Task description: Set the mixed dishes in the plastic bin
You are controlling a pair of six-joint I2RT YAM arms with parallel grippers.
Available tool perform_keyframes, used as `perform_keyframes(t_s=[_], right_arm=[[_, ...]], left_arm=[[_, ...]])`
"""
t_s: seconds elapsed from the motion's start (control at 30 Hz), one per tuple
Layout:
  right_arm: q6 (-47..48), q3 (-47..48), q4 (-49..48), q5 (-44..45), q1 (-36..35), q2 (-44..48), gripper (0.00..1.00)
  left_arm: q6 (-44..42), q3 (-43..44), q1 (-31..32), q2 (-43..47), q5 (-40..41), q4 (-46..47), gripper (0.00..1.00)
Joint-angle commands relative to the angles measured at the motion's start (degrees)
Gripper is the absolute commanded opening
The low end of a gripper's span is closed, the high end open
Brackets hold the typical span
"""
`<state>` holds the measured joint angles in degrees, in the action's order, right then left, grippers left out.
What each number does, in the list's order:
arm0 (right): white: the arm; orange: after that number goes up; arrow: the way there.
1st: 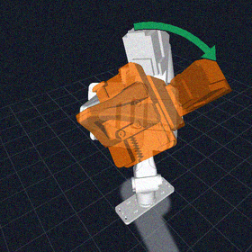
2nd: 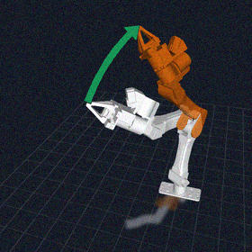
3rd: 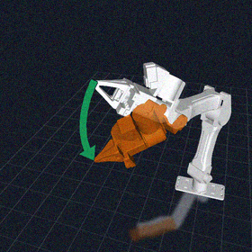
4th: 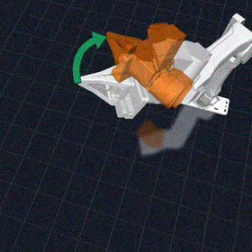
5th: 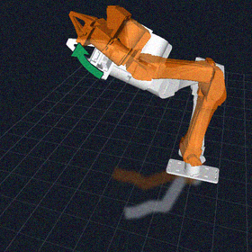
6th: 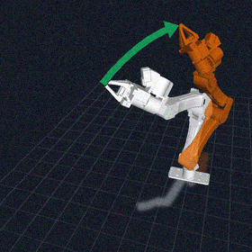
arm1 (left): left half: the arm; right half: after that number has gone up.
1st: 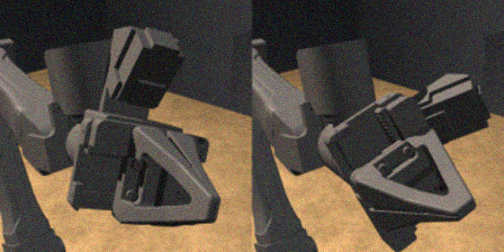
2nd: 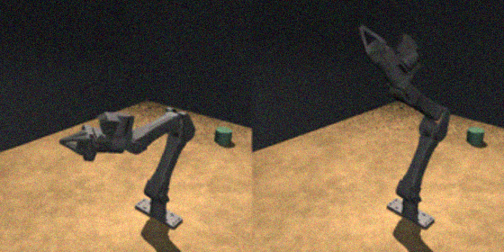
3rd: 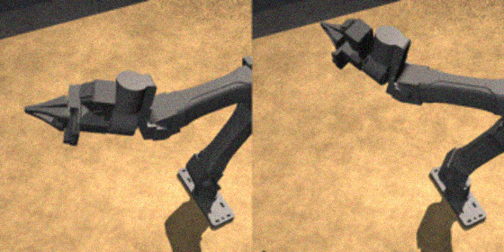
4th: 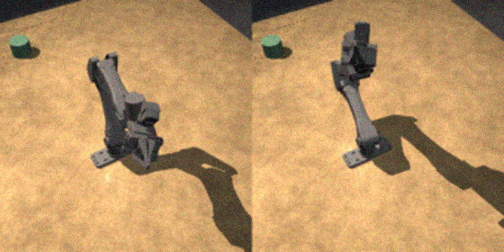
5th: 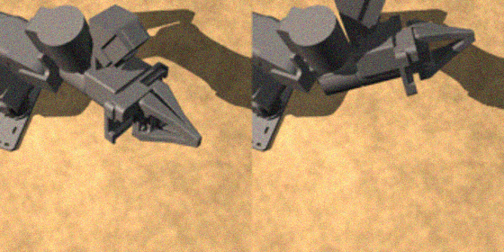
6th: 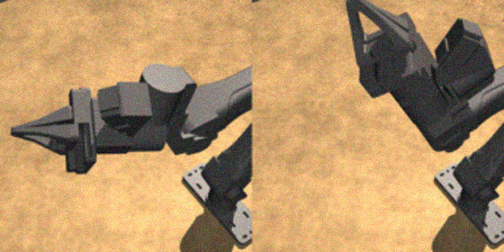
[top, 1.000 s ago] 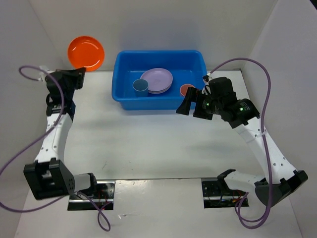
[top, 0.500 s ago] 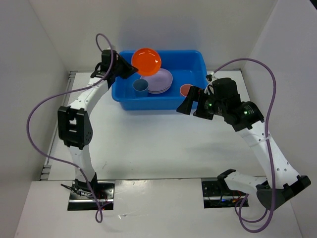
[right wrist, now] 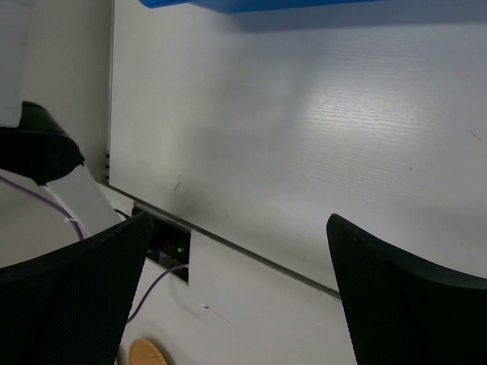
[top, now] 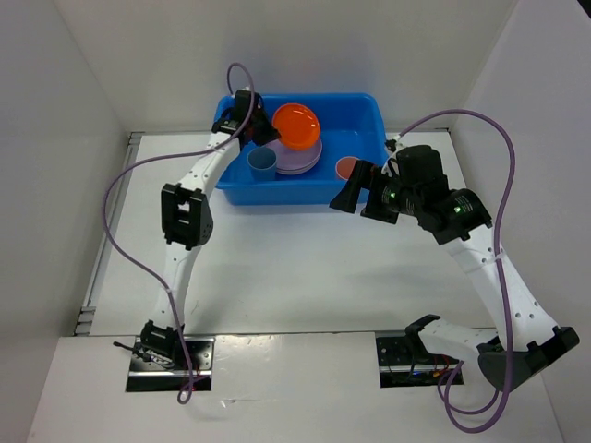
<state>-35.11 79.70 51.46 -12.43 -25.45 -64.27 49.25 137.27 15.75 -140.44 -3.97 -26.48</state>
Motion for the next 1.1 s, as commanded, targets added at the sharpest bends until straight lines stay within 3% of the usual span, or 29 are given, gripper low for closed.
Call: perform_keyframes(t_s=[0.0, 0.03, 0.07, 0.1, 0.13, 0.17, 0.27, 0.33, 0.4, 0.5, 0.57, 0.63, 0.9, 1.07], right_arm=[[-0.22, -0.16, -1.89, 0.30, 0.40, 0.90, 1.00], [-0.22, -0.16, -1.89, 0.30, 0.93, 0.90, 1.00], [-0.22, -0.68, -1.89, 0.30, 0.93, 0.90, 1.00], [-0.22, -0.69, -1.89, 0.30, 0.93, 0.90, 1.00], [-0.22, -0.69, -1.89, 0.30, 0.93, 0.90, 1.00], [-0.22, -1.21, -1.89, 0.30, 0.93, 0.90, 1.00], [-0.22, -1.22, -1.89, -0.23, 0.93, 0.90, 1.00], [-0.22, -1.22, -2.41, -0.23, 0.93, 0.90, 1.00], [-0.22, -1.22, -2.42, -0.23, 0.93, 0.90, 1.00], [-0.22, -1.74, -2.42, -0.85, 0.93, 0.90, 1.00], [-0.22, -2.26, -2.42, -0.85, 0.93, 0.90, 1.00], [-0.22, -2.27, -2.42, -0.85, 0.93, 1.42, 1.00], [0.04, -4.03, -3.03, -0.23, 0.93, 2.48, 1.00], [-0.56, -6.74, -3.65, 2.22, 0.93, 4.32, 1.00]], left_arm=[[-3.63, 13.94, 0.42, -5.70, 2.38, -10.12, 0.00], [-4.16, 19.38, -0.19, -11.11, 2.38, -12.95, 0.00], [-4.17, 32.49, -0.19, -14.30, 2.39, -18.73, 0.00], [-4.17, 40.01, -0.19, -20.95, 1.51, -21.31, 0.00], [-3.04, 40.09, -1.50, -19.36, -0.58, -19.94, 0.00], [-3.02, 32.43, -1.51, -17.43, -3.30, -16.79, 0.00], [-3.63, 33.83, -1.51, -18.81, -2.54, -19.46, 0.01], [-3.64, 41.80, -1.51, -22.93, -2.54, -22.81, 0.15], [-3.64, 39.48, -2.12, -22.07, -3.50, -21.77, 0.27], [-3.64, 41.50, -2.65, -23.12, -4.99, -22.12, 0.34], [-3.12, 42.03, -2.65, -23.12, -5.00, -22.12, 0.45], [-3.11, 42.02, -2.65, -23.12, -5.00, -22.12, 0.50], [-3.11, 42.02, -3.18, -16.98, -5.53, -21.60, 0.54], [-3.90, 42.02, -3.18, -7.67, -5.53, -24.14, 0.57]])
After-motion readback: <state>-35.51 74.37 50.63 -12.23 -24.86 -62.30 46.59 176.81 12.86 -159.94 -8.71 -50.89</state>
